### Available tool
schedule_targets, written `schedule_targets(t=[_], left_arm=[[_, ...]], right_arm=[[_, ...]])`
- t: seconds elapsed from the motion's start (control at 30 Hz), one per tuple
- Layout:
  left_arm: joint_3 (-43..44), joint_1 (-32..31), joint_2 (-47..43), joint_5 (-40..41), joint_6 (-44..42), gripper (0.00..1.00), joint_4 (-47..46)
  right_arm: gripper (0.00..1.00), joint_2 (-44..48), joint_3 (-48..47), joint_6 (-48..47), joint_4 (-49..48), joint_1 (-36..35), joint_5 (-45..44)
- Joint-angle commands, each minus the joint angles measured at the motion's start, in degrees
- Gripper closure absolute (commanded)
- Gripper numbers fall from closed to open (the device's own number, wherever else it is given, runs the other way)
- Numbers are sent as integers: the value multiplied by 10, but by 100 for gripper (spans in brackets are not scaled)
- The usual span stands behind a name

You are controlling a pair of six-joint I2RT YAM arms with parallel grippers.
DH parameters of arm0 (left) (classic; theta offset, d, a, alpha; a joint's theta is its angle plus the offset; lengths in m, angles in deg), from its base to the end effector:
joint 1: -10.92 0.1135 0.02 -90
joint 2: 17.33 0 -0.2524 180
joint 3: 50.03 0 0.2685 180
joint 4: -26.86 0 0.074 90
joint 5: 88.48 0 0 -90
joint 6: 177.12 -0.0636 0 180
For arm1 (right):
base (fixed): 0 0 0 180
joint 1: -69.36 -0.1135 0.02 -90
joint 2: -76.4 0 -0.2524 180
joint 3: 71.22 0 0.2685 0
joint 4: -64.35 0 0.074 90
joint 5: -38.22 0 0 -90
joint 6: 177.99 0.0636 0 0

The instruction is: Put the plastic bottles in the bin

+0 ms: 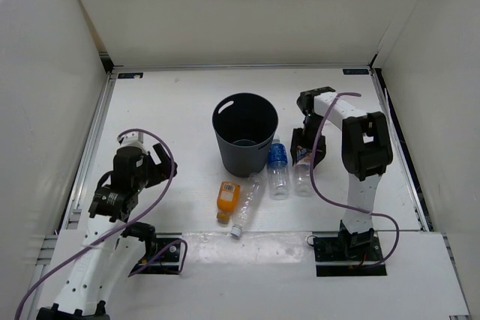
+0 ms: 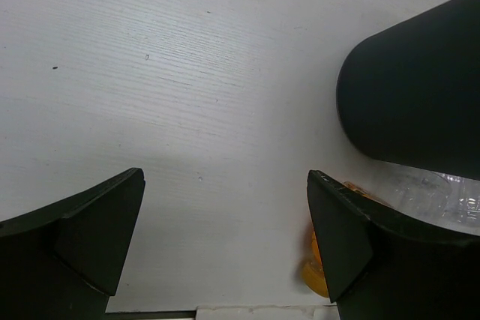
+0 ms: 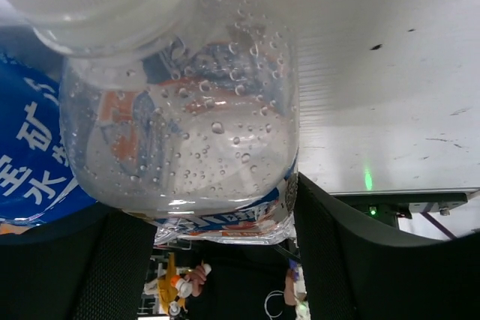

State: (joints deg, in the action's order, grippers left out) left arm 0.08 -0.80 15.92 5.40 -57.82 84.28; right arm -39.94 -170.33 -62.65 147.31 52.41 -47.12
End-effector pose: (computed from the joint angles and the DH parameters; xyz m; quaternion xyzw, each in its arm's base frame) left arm 0.1676 -0.0304 0.2404 -0.1527 0.8950 -0.1176 0.4022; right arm 0.3468 0.1111 0.1249 -0.0764 -0.9923 -0.0058 0.0974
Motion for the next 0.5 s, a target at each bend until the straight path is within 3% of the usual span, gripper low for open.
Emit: schedule_targets(t=[0.0, 0.17, 0.23, 0.47], left_arm=[[-3, -6, 0, 10, -7, 0, -15], [-3, -9, 1, 10, -8, 0, -15], [-4, -13, 5, 10, -8, 0, -18], [-12, -21, 17, 12, -6, 0, -28]], right_arm=[[40, 11, -18, 11, 16, 17, -3], [64, 71, -71, 13, 26, 65, -9], [64, 112, -121, 13, 30, 76, -19], [82, 190, -310, 32, 39, 16, -143]])
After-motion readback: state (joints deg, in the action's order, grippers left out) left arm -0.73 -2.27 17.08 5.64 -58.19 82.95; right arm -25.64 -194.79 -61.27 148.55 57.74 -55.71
